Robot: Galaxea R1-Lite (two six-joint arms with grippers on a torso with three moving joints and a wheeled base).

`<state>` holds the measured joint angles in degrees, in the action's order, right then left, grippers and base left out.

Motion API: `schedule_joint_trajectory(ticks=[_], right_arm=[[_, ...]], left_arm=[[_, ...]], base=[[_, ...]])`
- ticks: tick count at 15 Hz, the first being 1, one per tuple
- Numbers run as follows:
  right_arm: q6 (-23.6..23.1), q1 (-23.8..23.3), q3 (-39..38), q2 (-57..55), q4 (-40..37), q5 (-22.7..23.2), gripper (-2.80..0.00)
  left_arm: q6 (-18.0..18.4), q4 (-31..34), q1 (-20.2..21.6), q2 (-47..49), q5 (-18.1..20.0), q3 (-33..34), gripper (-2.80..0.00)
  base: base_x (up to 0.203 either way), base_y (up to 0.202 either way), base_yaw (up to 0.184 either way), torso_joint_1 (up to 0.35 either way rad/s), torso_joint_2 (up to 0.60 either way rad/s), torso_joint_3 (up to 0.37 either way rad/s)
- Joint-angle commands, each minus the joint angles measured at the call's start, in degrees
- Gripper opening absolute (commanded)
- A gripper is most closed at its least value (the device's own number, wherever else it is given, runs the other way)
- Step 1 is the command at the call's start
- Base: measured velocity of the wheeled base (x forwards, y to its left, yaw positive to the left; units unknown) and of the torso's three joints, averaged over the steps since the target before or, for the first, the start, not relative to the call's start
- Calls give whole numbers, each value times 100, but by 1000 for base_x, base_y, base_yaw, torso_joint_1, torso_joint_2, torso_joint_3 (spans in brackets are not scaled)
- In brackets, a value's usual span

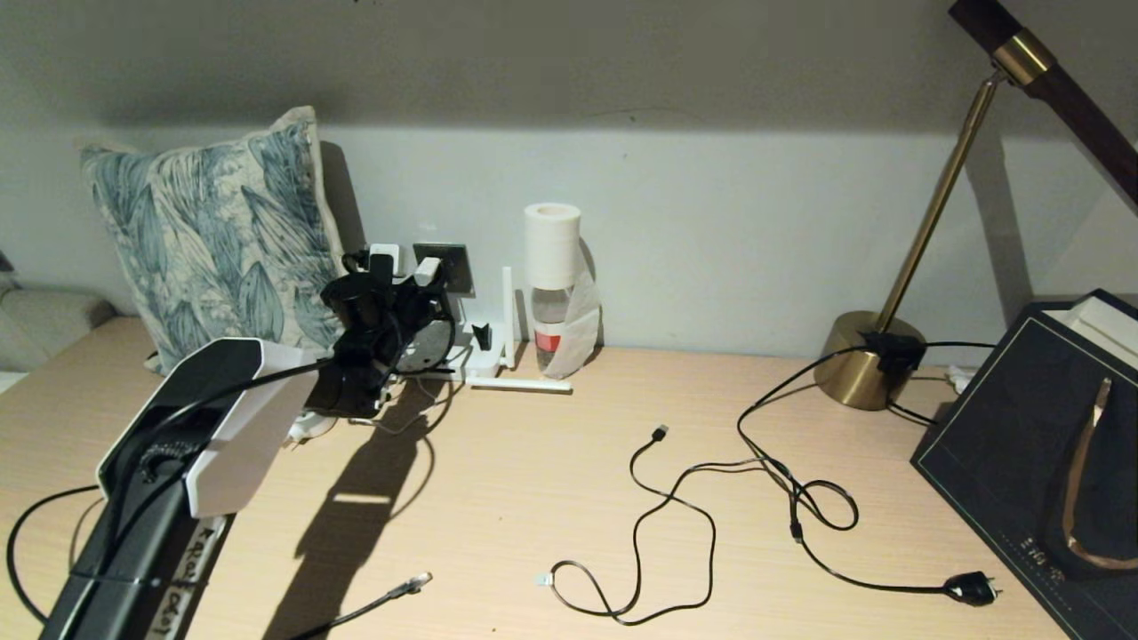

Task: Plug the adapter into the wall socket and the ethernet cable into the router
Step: Plug plug into socket

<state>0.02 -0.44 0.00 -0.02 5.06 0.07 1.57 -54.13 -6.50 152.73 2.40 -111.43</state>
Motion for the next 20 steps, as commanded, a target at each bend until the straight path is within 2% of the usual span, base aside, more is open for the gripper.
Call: schedule_joint_trajectory(ticks=[1,3,6,8,11,20], right_arm=[[-2,0,-202,-6,4,1,-280],[-2,0,-202,-6,4,1,-280],[-2,0,-202,-6,4,1,-280],[-2,0,-202,-6,4,1,-280],[-2,0,-202,-6,4,1,-280],[-2,0,-202,-6,4,1,-280]], left_arm=[[-8,69,-2,38,-227,-1,-280],[-119,70,-63,37,-424,-1,-280],[-382,61,-174,12,-442,-1,-280],[-397,23,-188,-17,-445,-1,-280],[-737,-9,-273,-103,-609,-1,-280],[-727,-10,-352,-388,-590,1,-280]], base=[[0,0,0,0,0,0],[0,0,0,0,0,0],[0,0,0,0,0,0],[0,0,0,0,0,0],[0,0,0,0,0,0],[0,0,0,0,0,0]])
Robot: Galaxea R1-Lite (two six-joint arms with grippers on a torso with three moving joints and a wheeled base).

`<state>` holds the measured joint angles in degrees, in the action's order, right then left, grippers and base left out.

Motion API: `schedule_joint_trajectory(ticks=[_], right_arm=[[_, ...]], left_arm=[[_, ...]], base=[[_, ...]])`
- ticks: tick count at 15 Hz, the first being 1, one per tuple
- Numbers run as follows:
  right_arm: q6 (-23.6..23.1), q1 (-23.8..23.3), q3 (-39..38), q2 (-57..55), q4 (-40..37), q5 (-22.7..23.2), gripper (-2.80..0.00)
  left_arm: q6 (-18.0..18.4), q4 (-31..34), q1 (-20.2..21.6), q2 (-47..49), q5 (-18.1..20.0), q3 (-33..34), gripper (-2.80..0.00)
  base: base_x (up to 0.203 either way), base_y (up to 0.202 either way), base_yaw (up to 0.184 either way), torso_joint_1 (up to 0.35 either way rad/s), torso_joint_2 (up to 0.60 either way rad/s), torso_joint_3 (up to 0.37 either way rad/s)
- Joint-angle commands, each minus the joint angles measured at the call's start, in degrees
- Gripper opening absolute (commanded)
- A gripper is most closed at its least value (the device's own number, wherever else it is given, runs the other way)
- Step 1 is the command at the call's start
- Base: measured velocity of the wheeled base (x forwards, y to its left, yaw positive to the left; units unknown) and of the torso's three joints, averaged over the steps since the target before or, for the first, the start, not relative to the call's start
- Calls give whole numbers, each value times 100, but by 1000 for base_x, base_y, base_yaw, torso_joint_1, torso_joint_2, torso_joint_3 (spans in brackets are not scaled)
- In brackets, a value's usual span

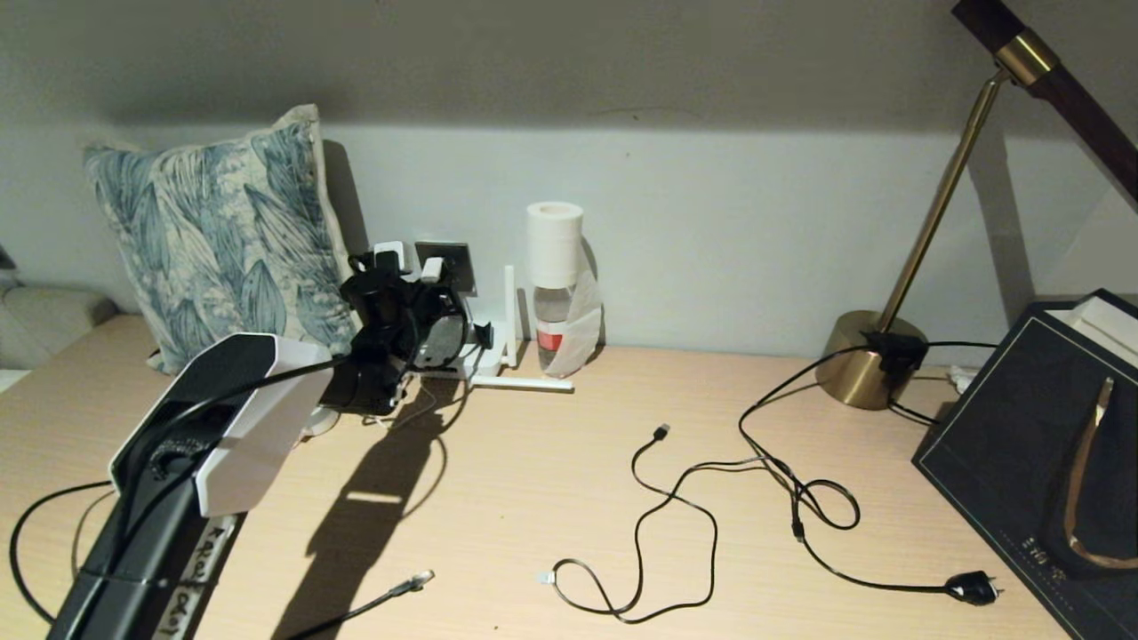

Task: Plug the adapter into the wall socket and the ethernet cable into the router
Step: Plug plug into socket

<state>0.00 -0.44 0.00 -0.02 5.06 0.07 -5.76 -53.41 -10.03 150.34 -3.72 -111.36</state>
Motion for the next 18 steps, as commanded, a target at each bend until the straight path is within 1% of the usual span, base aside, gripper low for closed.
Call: schedule_joint_trajectory(ticks=[1,4,8,11,14,16,18], right_arm=[[0,0,-202,-6,4,1,-280],[0,0,-202,-6,4,1,-280],[0,0,-202,-6,4,1,-280],[0,0,-202,-6,4,1,-280],[0,0,-202,-6,4,1,-280],[0,0,-202,-6,4,1,-280],[0,0,-202,-6,4,1,-280]], left_arm=[[68,-70,10,-194,33,-5,-280],[488,68,28,-260,47,-8,-280],[738,230,54,-295,135,0,-280],[826,344,129,-286,207,-3,-280],[996,476,237,-261,394,-2,-280],[1006,489,257,-189,398,0,-280],[1009,359,265,-121,381,0,-280]], base=[[0,0,0,0,0,0],[0,0,0,0,0,0],[0,0,0,0,0,0],[0,0,0,0,0,0],[0,0,0,0,0,0],[0,0,0,0,0,0],[0,0,0,0,0,0]])
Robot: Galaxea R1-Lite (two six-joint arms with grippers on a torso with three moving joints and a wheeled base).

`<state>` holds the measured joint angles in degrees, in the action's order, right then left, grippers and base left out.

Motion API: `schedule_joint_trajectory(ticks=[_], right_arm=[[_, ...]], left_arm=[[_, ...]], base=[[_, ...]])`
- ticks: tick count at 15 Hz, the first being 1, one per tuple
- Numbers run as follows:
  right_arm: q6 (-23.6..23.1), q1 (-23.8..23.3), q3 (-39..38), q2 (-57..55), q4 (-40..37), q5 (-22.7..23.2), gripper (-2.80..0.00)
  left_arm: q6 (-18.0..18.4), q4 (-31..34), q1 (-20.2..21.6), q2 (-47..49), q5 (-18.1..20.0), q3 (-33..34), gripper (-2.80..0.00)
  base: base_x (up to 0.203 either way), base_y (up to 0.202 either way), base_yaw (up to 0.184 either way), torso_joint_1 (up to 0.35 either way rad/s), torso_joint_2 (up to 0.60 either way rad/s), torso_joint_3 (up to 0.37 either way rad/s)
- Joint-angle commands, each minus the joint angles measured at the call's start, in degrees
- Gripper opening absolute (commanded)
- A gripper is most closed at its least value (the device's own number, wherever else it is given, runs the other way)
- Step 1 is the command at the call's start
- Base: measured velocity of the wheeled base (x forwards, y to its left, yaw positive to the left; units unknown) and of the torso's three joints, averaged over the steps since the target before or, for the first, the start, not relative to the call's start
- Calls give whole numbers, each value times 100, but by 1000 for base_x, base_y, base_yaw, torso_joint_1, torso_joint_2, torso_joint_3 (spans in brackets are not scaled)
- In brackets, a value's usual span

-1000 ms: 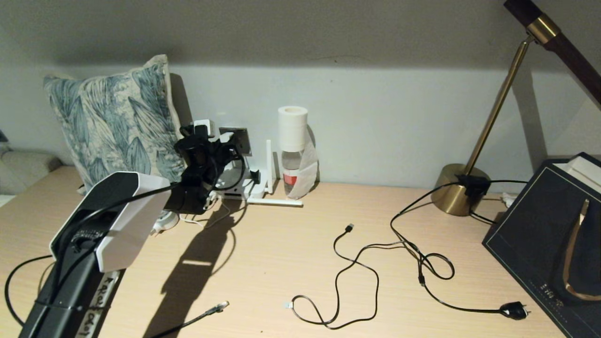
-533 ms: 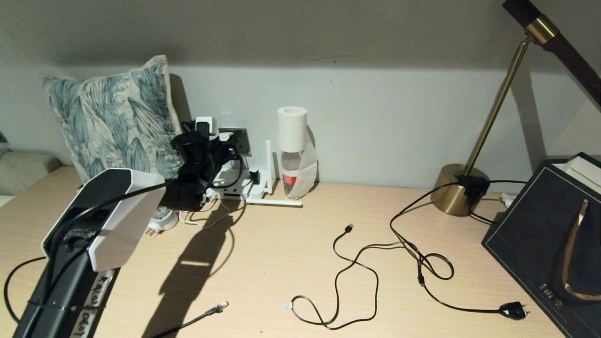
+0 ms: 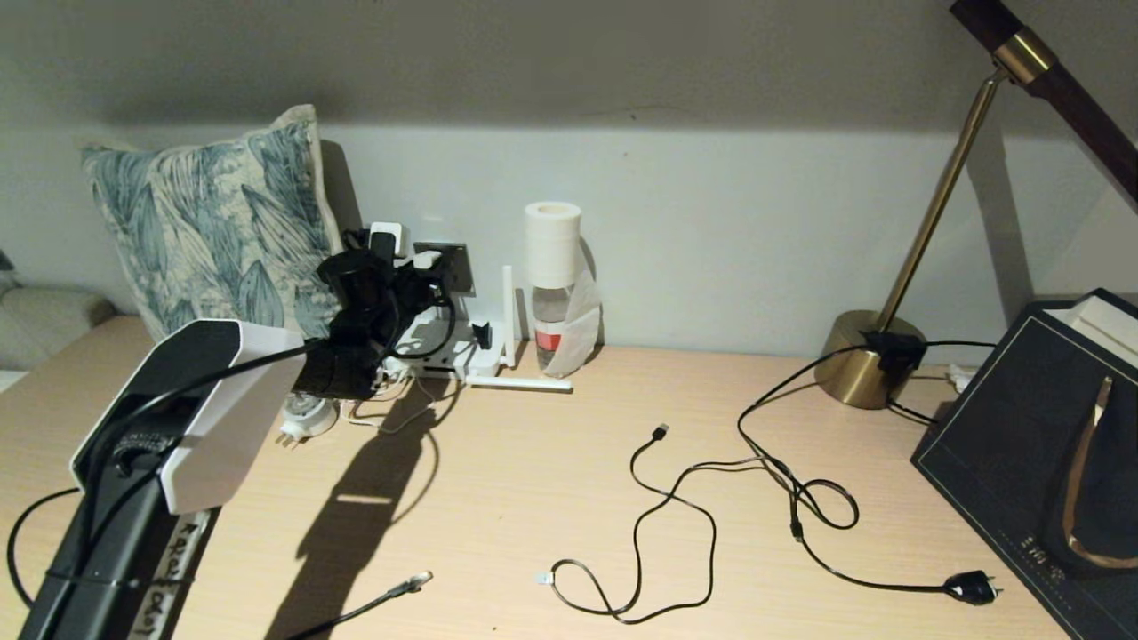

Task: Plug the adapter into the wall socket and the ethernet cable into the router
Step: Plug plug into socket

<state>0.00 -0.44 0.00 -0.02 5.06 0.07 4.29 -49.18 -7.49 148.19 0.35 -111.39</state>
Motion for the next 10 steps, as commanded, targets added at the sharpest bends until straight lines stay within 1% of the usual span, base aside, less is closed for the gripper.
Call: schedule_joint_trajectory(ticks=[1,3,5,10], right_arm=[[0,0,-202,-6,4,1,-280],[0,0,-202,-6,4,1,-280],[0,0,-202,-6,4,1,-280],[0,0,-202,-6,4,1,-280]], left_arm=[[9,-185,10,104,-42,24,-280],[9,-455,3,13,-51,363,-280],[10,-927,-13,-232,-52,915,-280],[3,-1857,-46,-1329,55,3078,-280]], base=[[0,0,0,0,0,0],[0,0,0,0,0,0],[0,0,0,0,0,0],[0,0,0,0,0,0]])
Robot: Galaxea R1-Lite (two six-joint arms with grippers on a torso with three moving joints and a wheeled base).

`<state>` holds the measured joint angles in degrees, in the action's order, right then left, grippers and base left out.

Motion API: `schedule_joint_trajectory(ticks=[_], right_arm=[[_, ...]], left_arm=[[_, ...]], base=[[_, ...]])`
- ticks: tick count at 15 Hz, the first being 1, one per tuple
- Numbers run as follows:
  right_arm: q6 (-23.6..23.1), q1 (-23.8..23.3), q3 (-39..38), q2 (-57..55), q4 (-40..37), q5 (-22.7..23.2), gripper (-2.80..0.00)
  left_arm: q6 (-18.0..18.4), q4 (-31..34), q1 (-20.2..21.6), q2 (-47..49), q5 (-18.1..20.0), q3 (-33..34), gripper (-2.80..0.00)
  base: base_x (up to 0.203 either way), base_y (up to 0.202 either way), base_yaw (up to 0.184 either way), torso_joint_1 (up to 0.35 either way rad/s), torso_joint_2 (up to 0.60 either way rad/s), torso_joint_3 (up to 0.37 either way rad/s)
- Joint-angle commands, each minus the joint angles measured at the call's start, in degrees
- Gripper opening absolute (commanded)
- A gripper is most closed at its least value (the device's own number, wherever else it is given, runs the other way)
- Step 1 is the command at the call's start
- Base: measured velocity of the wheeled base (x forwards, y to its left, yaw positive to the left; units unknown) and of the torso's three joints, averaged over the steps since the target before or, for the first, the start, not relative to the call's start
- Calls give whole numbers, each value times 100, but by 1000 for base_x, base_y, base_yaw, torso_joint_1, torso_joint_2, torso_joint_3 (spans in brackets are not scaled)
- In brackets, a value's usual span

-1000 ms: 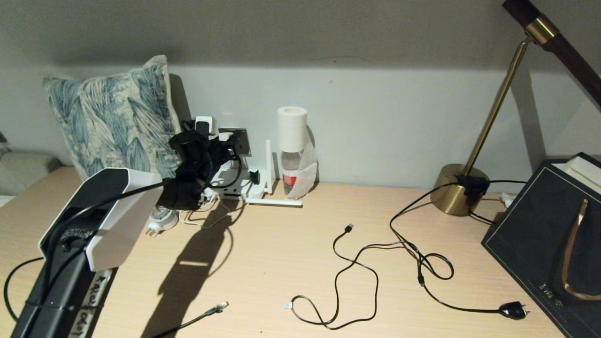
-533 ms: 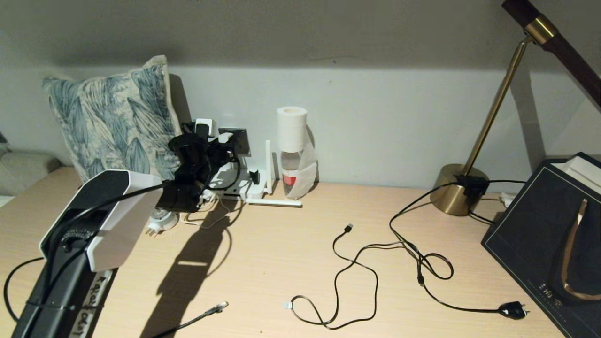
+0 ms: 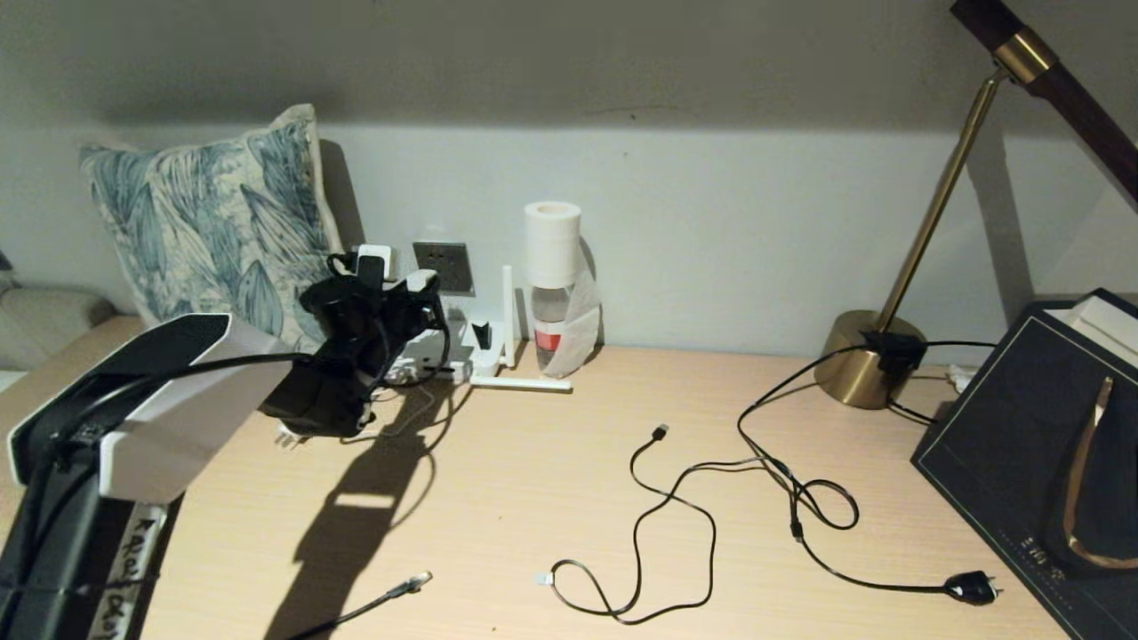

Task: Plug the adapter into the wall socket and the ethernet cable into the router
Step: Plug plug into socket

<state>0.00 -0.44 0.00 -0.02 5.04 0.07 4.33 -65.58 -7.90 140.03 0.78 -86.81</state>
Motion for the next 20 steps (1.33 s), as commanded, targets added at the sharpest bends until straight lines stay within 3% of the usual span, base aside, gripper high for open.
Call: schedule_joint_trajectory(ticks=[1,6,10,13,20], right_arm=[[0,0,-202,-6,6,1,-280],[0,0,-202,-6,6,1,-280],[0,0,-202,-6,6,1,-280],[0,0,-202,-6,6,1,-280],[0,0,-202,-6,6,1,-280]], left_arm=[[-9,-409,-7,-754,38,1075,-280],[-158,-998,-103,-2323,132,3104,-280],[-151,-1052,-470,-3795,-419,4470,-280],[-121,-1060,-830,-4666,-584,5483,-280],[-151,-1062,-994,-4845,-614,6236,-280]], base=[[0,0,0,0,0,0],[0,0,0,0,0,0],[0,0,0,0,0,0],[0,0,0,0,0,0],[0,0,0,0,0,0]])
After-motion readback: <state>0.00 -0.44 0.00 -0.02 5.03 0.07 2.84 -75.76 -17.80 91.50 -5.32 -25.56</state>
